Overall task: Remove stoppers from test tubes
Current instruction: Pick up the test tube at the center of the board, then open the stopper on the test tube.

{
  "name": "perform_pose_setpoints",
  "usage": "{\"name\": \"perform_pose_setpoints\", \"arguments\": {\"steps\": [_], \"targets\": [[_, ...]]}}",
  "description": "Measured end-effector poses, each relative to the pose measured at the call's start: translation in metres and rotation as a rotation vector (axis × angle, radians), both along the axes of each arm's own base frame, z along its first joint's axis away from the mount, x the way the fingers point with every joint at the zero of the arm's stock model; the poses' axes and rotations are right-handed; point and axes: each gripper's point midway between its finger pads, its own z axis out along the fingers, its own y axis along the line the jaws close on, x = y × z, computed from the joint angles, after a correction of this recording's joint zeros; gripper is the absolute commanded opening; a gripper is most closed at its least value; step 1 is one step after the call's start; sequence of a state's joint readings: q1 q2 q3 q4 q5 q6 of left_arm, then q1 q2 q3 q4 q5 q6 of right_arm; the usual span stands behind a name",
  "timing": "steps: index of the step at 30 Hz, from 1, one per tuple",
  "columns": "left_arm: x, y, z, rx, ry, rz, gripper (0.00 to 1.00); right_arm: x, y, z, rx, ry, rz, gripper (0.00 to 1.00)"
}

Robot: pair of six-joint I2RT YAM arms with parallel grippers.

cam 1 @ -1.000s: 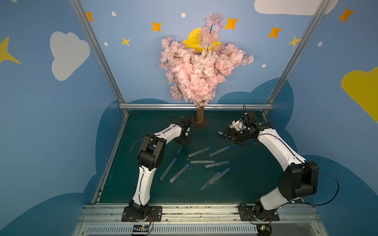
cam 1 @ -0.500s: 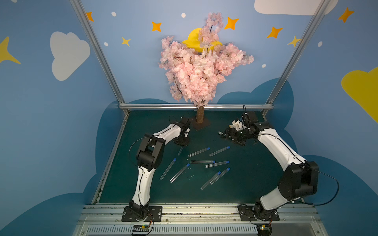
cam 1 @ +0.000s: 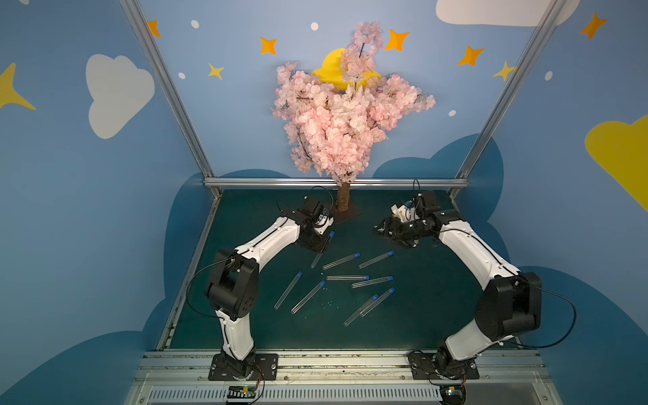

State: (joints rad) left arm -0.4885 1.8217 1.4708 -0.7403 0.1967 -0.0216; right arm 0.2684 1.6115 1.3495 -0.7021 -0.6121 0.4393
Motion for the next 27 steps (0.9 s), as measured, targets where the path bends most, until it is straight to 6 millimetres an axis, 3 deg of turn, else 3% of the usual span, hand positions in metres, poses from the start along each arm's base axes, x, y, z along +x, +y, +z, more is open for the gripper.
{"name": "perform_pose_setpoints", "arguments": {"steps": [3,6,12,27], "targets": [[-0.021,-0.012,0.007,-0.063,0.020,-0.047,0.16,-0.001,0.021,-0.004,0.058,0.016,0.056,0.66],[-0.035,-0.024,0.012,-0.112,0.030,-0.084,0.16,-0.005,0.042,-0.008,0.110,0.037,0.111,0.65],[-0.043,-0.035,0.021,-0.178,0.030,-0.109,0.16,-0.012,0.072,-0.018,0.170,0.081,0.194,0.61],[-0.045,-0.044,0.027,-0.231,0.036,-0.133,0.14,-0.007,0.097,-0.017,0.249,0.102,0.239,0.54]]}}
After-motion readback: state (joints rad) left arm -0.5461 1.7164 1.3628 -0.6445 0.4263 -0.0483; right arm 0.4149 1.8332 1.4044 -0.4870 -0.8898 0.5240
